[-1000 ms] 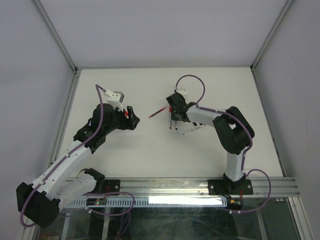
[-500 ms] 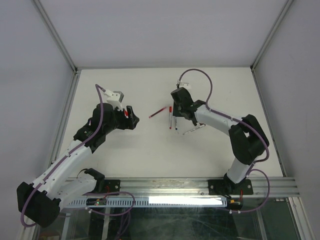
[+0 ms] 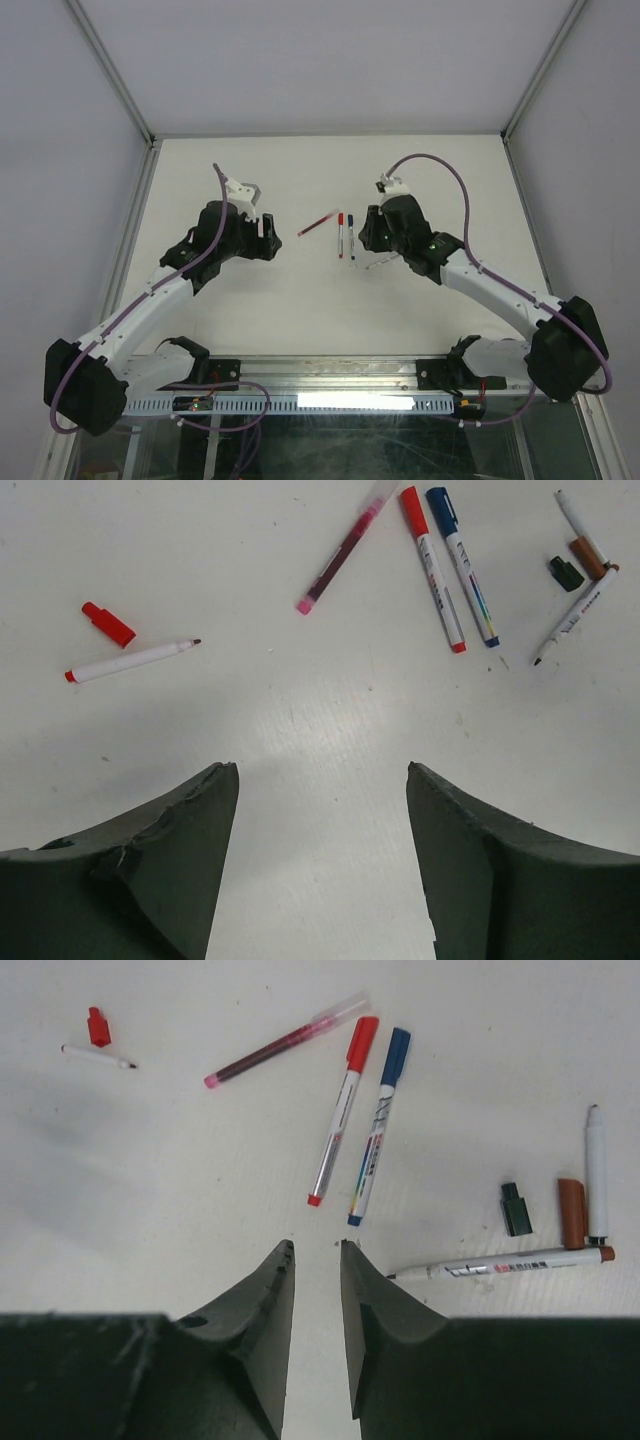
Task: Insert the pens into the pen caps
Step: Place the pen at the center of the board, then pick up the pen from the center of the board.
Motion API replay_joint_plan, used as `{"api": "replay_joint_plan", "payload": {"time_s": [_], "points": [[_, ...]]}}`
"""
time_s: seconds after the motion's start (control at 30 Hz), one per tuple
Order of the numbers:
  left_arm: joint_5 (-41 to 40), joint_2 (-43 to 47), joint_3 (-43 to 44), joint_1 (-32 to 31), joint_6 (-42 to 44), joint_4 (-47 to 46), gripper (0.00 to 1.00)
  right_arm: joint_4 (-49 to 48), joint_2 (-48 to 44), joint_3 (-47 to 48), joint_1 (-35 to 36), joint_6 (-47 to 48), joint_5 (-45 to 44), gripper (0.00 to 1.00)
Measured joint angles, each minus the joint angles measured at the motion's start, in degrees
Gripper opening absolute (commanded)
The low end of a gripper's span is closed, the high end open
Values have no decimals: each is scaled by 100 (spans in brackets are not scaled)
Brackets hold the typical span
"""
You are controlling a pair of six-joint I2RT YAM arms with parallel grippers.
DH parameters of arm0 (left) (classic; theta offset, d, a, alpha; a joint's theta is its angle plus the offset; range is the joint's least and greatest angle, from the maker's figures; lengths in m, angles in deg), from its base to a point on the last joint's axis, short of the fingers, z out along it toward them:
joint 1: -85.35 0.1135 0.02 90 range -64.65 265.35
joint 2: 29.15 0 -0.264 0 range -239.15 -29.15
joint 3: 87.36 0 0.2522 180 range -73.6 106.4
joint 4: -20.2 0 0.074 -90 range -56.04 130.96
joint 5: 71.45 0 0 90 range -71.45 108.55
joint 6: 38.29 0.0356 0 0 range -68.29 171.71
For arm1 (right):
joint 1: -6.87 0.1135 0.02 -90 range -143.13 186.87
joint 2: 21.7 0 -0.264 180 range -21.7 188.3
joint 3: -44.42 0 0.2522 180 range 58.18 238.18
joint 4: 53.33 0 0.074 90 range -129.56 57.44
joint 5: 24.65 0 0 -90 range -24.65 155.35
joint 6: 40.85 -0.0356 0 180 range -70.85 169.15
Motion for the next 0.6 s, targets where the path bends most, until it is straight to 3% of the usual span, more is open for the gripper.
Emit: {"api": "replay_joint_plan", "payload": {"time_s": [0.3, 0.6], "points": [[155, -1523, 1043, 0, 616, 48, 66, -2, -1283, -1113, 0, -173, 479, 28], [505, -3515, 2103, -4, 1121, 153, 63, 131, -1947, -1521, 0, -411, 560, 28]]}}
